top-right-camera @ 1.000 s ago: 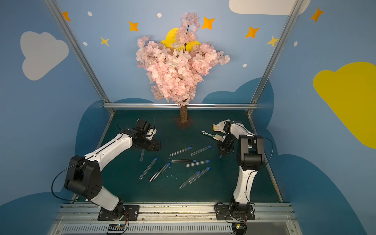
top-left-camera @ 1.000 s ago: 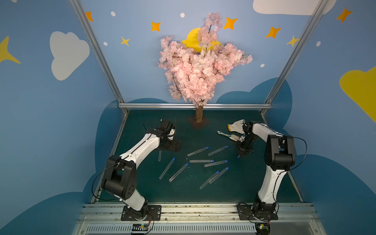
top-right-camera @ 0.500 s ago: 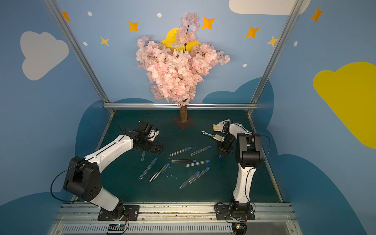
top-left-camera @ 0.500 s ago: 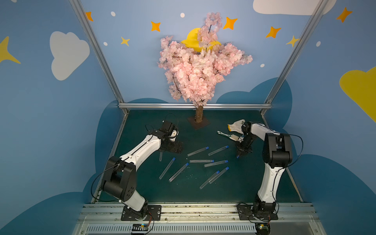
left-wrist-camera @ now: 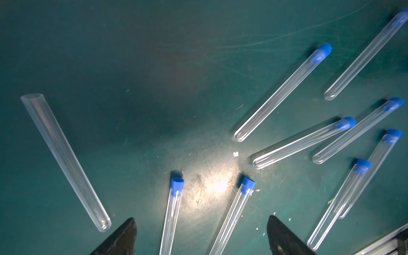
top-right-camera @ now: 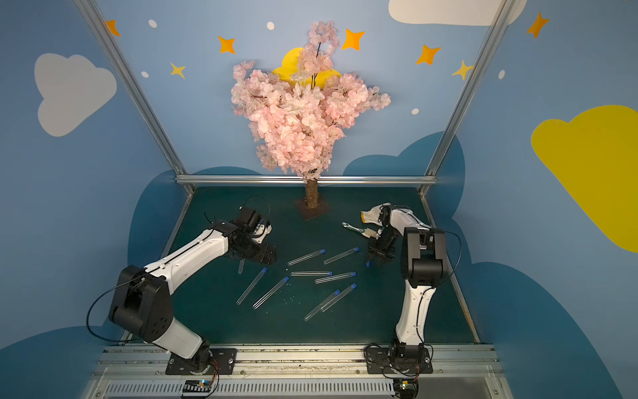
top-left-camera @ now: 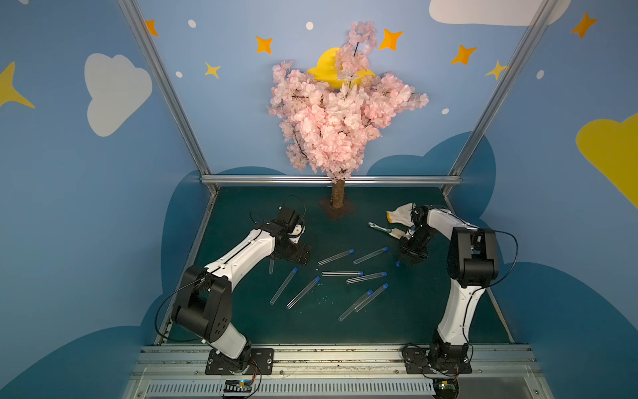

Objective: Remove stoppers from test tubes
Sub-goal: Place the stopper at the center of the board, then pick up the test tube at the center of the board.

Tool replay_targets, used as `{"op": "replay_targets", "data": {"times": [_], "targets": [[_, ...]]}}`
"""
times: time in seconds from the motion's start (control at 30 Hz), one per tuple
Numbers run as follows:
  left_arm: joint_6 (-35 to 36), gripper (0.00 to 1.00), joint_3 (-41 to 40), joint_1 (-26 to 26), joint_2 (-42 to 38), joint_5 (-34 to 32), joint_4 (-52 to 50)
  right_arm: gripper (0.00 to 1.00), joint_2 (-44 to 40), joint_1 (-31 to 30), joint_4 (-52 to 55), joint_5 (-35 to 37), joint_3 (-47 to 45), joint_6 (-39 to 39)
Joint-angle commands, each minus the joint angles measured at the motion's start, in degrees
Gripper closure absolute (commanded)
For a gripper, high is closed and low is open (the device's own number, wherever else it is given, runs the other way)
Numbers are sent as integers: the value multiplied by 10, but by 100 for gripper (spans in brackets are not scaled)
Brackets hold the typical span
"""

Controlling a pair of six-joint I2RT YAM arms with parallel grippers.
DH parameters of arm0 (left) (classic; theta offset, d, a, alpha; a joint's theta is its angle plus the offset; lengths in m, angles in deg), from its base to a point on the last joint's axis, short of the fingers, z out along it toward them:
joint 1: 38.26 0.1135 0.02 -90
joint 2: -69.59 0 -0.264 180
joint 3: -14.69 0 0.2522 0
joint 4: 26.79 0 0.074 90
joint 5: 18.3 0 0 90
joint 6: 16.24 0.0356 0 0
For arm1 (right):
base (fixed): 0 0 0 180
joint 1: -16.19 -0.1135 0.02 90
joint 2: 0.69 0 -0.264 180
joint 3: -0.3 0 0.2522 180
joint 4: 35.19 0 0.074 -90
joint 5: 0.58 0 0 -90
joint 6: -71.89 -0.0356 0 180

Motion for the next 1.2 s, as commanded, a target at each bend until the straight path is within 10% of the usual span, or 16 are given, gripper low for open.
{"op": "replay_targets", "data": {"times": [0.0,0.6,1.17], "targets": [[20,9,16,-3,17,-5,-41,49,-46,-11,15,10,19,-5],[1,22,-10,-4,107,-62,-76,17,-209,-178,-175,-139,-55,-55],[6,46,-56,-25,133,-81,-21,16,-179,-211,-217,-179,-54,-96]]}}
